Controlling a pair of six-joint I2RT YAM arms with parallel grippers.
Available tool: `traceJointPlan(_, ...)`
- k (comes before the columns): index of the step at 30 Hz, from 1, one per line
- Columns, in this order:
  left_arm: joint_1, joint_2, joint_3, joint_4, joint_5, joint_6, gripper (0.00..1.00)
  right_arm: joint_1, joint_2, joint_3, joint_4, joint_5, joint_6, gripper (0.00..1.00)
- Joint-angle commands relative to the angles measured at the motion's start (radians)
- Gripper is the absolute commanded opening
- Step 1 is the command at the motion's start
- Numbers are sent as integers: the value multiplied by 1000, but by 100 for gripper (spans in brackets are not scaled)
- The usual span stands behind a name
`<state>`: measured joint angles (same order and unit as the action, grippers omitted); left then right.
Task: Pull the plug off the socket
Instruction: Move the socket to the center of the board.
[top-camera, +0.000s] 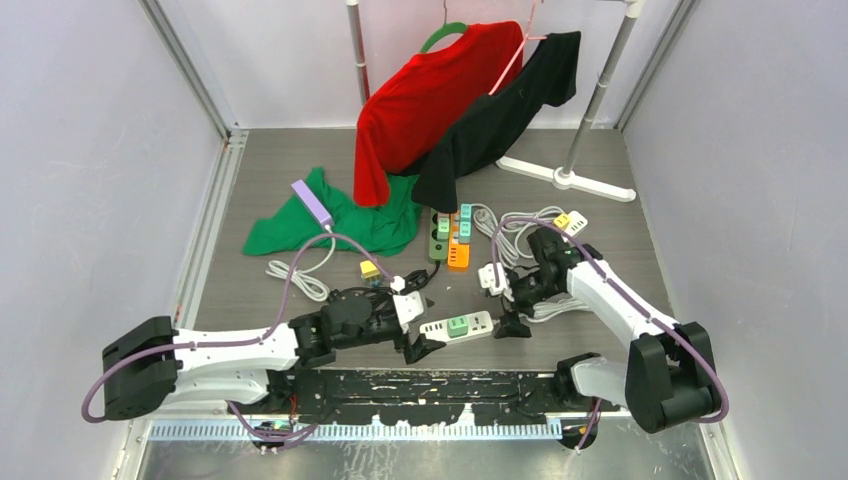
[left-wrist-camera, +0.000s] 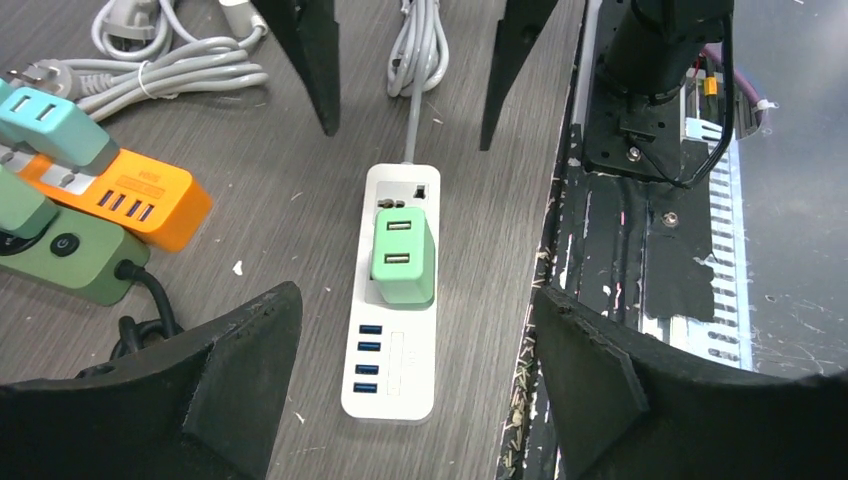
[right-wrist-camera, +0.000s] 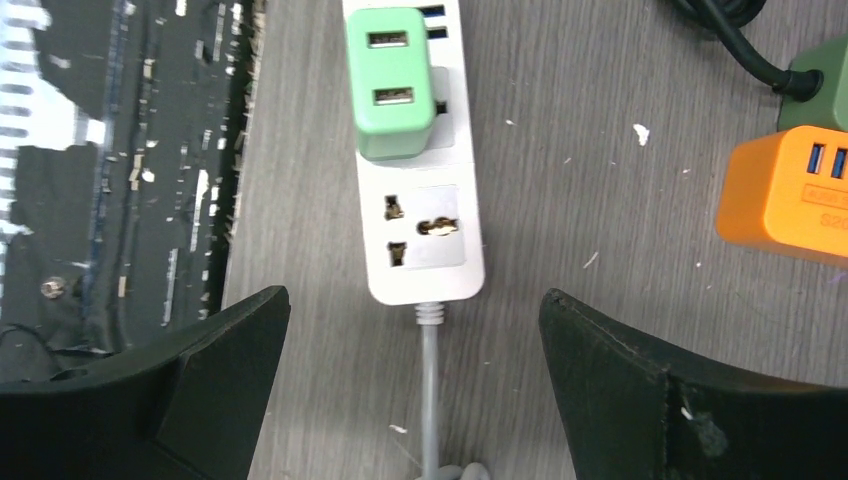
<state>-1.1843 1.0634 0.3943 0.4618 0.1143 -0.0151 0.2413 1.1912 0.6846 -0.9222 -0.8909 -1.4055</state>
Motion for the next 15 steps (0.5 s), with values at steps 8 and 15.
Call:
traceJointPlan(8,-1,197,-21,329,2,60,84,181,42,-32,324,226,289,99)
traceJointPlan(15,0,332,31,368,28,58,73,239,51,-46,304,272,231,89)
